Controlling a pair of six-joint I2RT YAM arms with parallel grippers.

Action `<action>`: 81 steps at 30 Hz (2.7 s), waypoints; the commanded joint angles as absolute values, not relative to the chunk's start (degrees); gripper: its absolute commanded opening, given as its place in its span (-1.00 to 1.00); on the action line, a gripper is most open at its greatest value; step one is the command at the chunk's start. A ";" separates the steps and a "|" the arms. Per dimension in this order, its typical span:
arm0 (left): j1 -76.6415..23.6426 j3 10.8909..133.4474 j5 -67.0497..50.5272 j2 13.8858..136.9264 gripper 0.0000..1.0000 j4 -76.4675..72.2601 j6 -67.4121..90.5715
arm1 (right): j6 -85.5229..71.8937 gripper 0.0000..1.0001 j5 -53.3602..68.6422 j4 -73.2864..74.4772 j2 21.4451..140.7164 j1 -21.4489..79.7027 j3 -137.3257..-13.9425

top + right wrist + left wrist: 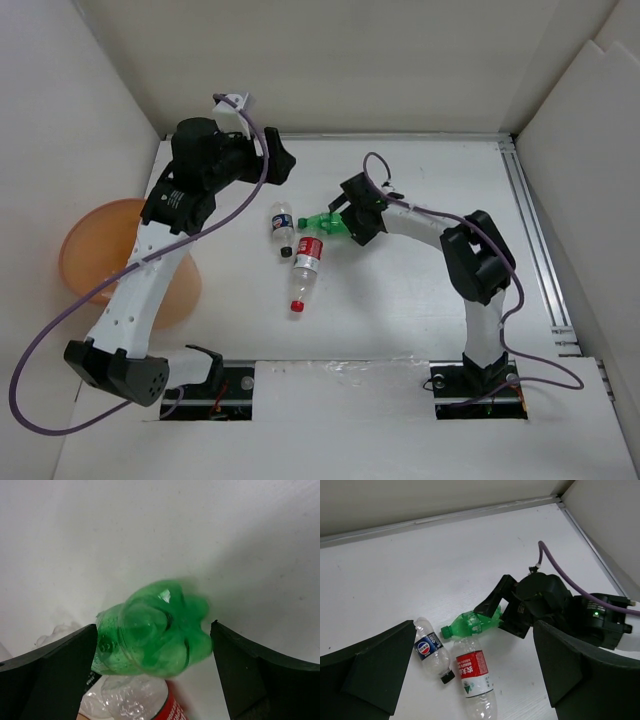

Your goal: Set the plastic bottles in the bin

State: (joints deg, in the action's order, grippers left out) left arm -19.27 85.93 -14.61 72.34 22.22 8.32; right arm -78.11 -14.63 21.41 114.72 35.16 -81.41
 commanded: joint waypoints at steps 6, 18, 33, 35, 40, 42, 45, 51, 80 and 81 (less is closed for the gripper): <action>-19.25 84.90 -17.58 70.84 1.00 17.84 9.22 | -80.85 0.90 -13.80 21.18 120.49 34.45 -87.89; -19.25 83.85 -17.06 70.31 1.00 17.31 9.76 | -82.63 0.08 -14.94 24.08 121.73 32.61 -90.00; -19.25 83.32 -18.80 74.61 1.00 16.26 10.81 | -67.34 -1.00 -18.02 23.91 113.48 24.87 -89.38; -19.25 83.85 -21.44 76.81 1.00 15.12 10.81 | -62.52 -1.00 -16.97 22.42 111.54 22.86 -89.38; -19.25 85.51 -27.76 81.73 1.00 10.99 7.57 | -51.34 -1.00 -9.16 13.46 104.17 19.25 -87.01; -19.25 87.52 -30.31 84.89 1.00 10.99 5.54 | -44.96 -1.00 -6.34 14.06 102.49 18.55 -88.32; -19.25 88.68 -34.26 87.18 1.00 10.20 4.40 | -34.25 -1.00 0.13 14.06 99.59 18.02 -91.57; -19.25 89.91 -48.04 87.71 1.00 6.42 3.87 | -20.67 -1.00 16.06 14.50 96.59 17.49 -96.86; -22.50 83.23 -66.88 88.42 0.59 -15.90 22.58 | -26.89 -1.00 32.60 -1.67 88.86 27.86 -95.63; -22.50 83.23 -66.88 88.42 0.49 -16.78 23.46 | -28.81 -1.00 33.30 -4.45 88.86 27.86 -94.58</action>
